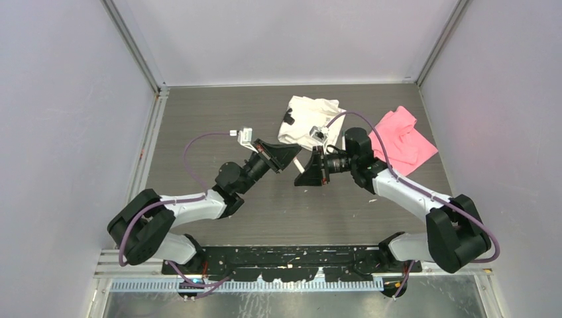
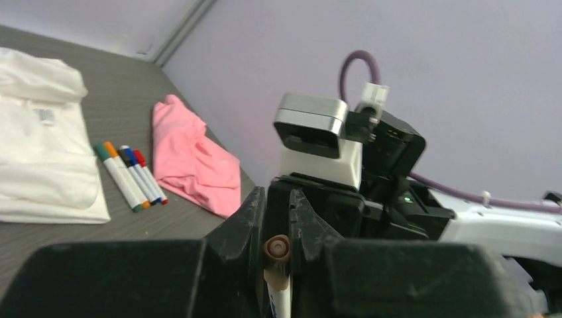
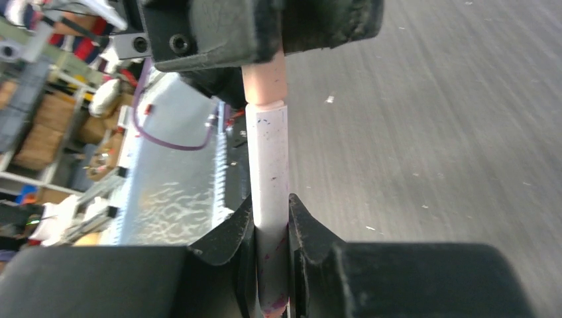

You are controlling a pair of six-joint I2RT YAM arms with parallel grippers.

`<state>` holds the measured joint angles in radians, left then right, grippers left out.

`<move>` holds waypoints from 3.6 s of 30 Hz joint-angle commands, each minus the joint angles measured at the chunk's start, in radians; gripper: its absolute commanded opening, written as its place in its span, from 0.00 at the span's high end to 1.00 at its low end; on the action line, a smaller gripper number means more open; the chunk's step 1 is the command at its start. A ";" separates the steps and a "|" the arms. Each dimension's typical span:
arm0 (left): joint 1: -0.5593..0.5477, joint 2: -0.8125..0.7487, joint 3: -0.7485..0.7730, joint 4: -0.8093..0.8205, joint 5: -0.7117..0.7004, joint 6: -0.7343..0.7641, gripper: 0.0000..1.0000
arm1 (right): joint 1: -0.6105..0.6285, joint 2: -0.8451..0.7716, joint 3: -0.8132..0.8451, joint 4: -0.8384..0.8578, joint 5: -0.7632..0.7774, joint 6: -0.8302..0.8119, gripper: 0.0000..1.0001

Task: Insert the pens into the pen caps
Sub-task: Press the pen cap onto the pen, then place the pen at the center of the board.

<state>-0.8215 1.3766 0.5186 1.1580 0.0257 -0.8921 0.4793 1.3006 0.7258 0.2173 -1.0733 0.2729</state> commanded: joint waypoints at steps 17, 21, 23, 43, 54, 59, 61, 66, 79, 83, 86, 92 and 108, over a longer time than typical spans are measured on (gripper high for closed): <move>-0.061 0.137 0.009 0.051 0.759 -0.030 0.99 | -0.075 0.000 0.030 0.573 -0.030 0.348 0.99; -0.061 0.148 0.031 -0.076 0.791 -0.025 1.00 | -0.083 -0.052 0.057 0.375 0.006 0.186 0.99; -0.061 0.152 0.040 -0.143 0.796 -0.025 0.99 | -0.091 -0.059 0.073 0.306 0.025 0.137 0.99; 0.066 -0.004 0.007 -0.116 0.494 -0.147 0.81 | -0.087 -0.038 0.130 -0.093 0.003 -0.213 0.99; 0.157 -0.412 -0.029 -0.383 0.230 0.085 0.32 | -0.086 0.017 0.190 -0.340 0.021 -0.421 0.99; 0.157 -0.565 -0.111 -0.542 0.129 0.335 0.23 | -0.113 0.020 0.170 -0.331 0.247 -0.414 0.98; 0.157 -0.598 -0.161 -0.582 0.045 0.405 0.19 | -0.143 0.030 0.148 -0.274 0.394 -0.345 0.96; 0.157 -0.599 -0.249 -0.625 -0.194 0.491 0.13 | -0.227 0.119 0.145 -0.184 0.705 -0.124 0.95; 0.157 -0.498 -0.341 -0.569 -0.301 0.511 0.13 | -0.266 0.396 0.294 -0.211 1.087 0.009 0.89; 0.157 -0.533 -0.348 -0.587 -0.299 0.511 0.13 | -0.267 0.434 0.331 -0.243 1.138 -0.004 0.83; 0.157 -0.557 -0.354 -0.601 -0.302 0.509 0.13 | -0.267 0.435 0.331 -0.251 1.133 -0.006 0.76; 0.157 -0.610 -0.348 -0.638 -0.273 0.484 0.13 | -0.276 0.425 0.337 -0.276 1.087 -0.005 0.72; 0.159 -0.786 -0.112 -0.949 -0.104 0.483 0.02 | -0.348 0.164 0.457 -0.597 0.666 -0.381 0.50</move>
<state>-0.6662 0.5934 0.2741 0.3016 -0.1600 -0.4156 0.1497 1.6264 1.0824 -0.2420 -0.2234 0.1184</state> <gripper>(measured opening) 0.932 0.444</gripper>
